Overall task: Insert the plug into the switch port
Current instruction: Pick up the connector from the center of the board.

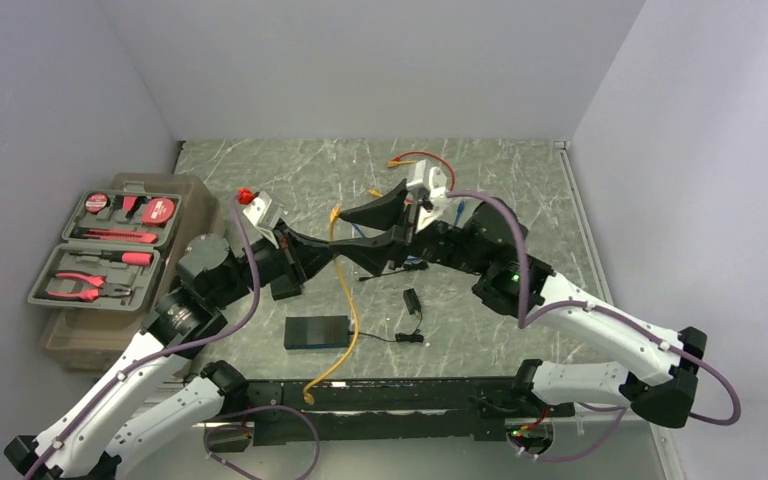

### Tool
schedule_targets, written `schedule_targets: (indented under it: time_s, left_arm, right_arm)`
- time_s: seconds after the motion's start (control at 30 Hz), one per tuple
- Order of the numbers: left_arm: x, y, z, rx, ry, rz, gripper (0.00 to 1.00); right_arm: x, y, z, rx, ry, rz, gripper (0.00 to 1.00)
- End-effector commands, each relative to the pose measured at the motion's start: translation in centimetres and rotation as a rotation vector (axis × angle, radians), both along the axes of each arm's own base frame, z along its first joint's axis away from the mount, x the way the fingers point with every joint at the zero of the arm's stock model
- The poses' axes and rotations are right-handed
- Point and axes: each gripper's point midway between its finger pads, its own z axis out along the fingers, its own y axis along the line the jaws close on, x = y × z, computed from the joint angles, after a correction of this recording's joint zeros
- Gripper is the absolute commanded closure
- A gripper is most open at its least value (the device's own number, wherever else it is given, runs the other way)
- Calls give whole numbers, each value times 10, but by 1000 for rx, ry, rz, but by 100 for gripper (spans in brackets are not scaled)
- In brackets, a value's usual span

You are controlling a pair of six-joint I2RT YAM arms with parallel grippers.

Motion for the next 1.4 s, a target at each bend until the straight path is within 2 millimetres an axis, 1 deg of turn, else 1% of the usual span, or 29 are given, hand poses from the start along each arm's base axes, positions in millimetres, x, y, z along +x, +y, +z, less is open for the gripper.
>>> schedule_targets:
  time_s: [0.0,0.1,0.17,0.27,0.4,0.53,0.83,0.93,1.0,1.23,1.37]
  left_arm:
    - [16,17,11,5,-10,147,100]
    - [20,23,8,9,7,189,100]
    - [21,28,7,3,9,215,100]
    - [23,38,7,-15,14,273,100]
    - [25,47,6,-28,22,323,100]
    - [26,49,3,-25,28,335,100]
    - [25,51,2,-22,26,340,100]
    - [25,51,2,-20,26,341,100]
    - [29,55,1,-14,28,371,100]
    - [31,57,-6,-5,44,390,100]
    - [33,61,-7,-6,45,413,100]
  right_arm:
    - [26,8,6,32,-38,-168,46]
    - [36,13,1,36,-36,-250,46]
    - [47,12,-3,36,-28,-341,46]
    - [57,10,-10,54,1,-428,47]
    - [61,13,-15,74,16,-460,48]
    - [67,23,-19,90,39,-468,49]
    - [64,52,-15,147,77,-383,51]
    - [66,58,-14,164,86,-377,53]
    - [67,62,-15,171,91,-375,54]
    - [63,65,-11,182,83,-345,58]
    - [61,59,-10,182,81,-355,60]
